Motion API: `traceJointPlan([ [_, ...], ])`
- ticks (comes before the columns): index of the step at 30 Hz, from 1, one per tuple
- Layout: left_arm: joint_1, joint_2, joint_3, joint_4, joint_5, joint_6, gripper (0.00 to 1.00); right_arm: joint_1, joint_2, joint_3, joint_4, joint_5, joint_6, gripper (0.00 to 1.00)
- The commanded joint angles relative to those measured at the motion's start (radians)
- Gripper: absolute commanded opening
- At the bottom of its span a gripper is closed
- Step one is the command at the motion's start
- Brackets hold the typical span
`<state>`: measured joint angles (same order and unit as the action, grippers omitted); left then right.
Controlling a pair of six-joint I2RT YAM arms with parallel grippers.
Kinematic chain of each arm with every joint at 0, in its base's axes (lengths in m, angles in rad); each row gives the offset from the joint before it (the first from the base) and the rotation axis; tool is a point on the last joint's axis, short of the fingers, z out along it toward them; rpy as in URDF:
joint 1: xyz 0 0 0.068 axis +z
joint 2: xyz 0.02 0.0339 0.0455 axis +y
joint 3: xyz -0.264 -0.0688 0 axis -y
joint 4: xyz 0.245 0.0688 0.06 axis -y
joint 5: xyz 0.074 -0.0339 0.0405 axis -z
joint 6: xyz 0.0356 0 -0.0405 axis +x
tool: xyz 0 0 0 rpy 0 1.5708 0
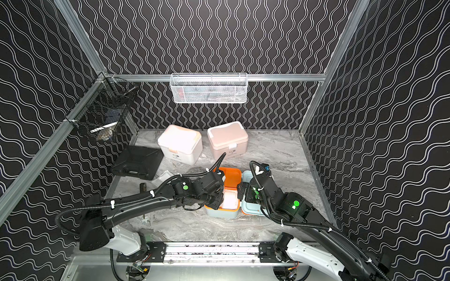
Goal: Open first aid kits and take out gauze
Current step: Pick up the gauze from the first aid kit.
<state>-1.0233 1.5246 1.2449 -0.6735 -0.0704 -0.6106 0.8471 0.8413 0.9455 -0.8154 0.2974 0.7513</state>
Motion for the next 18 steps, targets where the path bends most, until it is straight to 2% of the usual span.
traceJointPlan([
  [1,0.000,0.011,0.002,0.015,0.003,0.003,0.35,-0.001,0.008,-0.001,0.003,-0.024,0.006,1.00],
  [7,0.000,0.019,0.011,0.019,0.013,-0.003,0.16,-0.001,0.028,0.012,0.005,-0.053,-0.004,1.00],
  [12,0.000,-0.013,0.004,0.036,0.034,-0.014,0.04,-0.001,0.033,0.018,0.009,-0.072,-0.007,1.00],
  [14,0.001,-0.028,0.005,0.036,0.035,-0.015,0.00,-0.002,0.033,0.022,0.012,-0.086,-0.014,1.00],
  [18,0.011,-0.067,-0.005,0.053,0.062,-0.029,0.00,-0.002,0.026,0.032,0.028,-0.119,-0.036,1.00],
])
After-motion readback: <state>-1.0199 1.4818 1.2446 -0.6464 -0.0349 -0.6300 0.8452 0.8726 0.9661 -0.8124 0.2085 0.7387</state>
